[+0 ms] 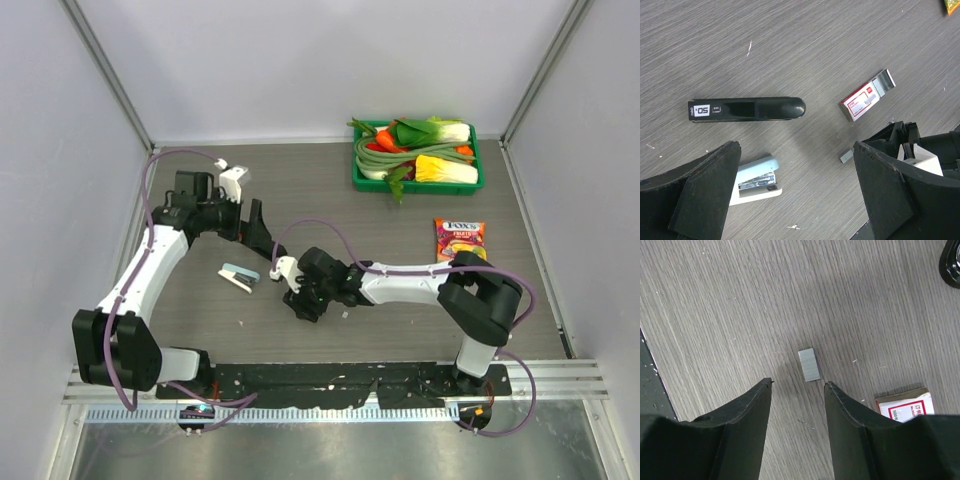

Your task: Unload the staples from the stapler

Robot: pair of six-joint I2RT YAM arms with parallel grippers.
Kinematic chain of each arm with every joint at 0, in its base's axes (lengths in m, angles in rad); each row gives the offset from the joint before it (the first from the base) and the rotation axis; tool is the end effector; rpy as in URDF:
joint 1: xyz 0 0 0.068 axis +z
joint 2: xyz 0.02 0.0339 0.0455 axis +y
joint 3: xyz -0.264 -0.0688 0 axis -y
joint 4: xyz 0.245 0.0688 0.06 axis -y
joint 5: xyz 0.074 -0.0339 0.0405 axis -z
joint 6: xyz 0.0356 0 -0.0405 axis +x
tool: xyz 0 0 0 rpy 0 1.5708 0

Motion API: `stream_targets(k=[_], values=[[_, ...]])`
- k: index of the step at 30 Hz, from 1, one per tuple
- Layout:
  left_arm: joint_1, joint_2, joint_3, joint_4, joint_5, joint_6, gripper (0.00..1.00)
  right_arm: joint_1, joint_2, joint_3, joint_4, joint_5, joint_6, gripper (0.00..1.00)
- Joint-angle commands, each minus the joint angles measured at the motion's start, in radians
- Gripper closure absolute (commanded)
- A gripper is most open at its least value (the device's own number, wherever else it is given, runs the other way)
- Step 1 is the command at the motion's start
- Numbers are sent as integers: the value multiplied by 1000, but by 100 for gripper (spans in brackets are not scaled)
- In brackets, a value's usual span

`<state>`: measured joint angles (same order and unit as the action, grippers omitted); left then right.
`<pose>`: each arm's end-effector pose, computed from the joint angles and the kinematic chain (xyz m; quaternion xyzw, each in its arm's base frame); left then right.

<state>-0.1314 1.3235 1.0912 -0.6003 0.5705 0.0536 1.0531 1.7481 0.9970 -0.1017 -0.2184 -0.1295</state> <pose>0.2727 -0.0554 0.2946 0.1838 0.8818 -0.2757 0.3357 0.1705 0.3150 0.1681 -0.5506 0.7513 0.2470 0.2672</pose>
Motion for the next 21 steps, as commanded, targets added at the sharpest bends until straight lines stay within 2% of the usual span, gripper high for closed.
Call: stream_targets(k=[1, 8, 21], values=[[24, -24, -8, 8, 40, -17, 0, 19, 16, 34, 39, 42, -45, 49], [49, -24, -11, 4, 54, -18, 0, 30, 42, 43, 51, 70, -56, 52], [69, -23, -20, 5, 63, -32, 0, 31, 59, 43, 94, 105, -56, 66]])
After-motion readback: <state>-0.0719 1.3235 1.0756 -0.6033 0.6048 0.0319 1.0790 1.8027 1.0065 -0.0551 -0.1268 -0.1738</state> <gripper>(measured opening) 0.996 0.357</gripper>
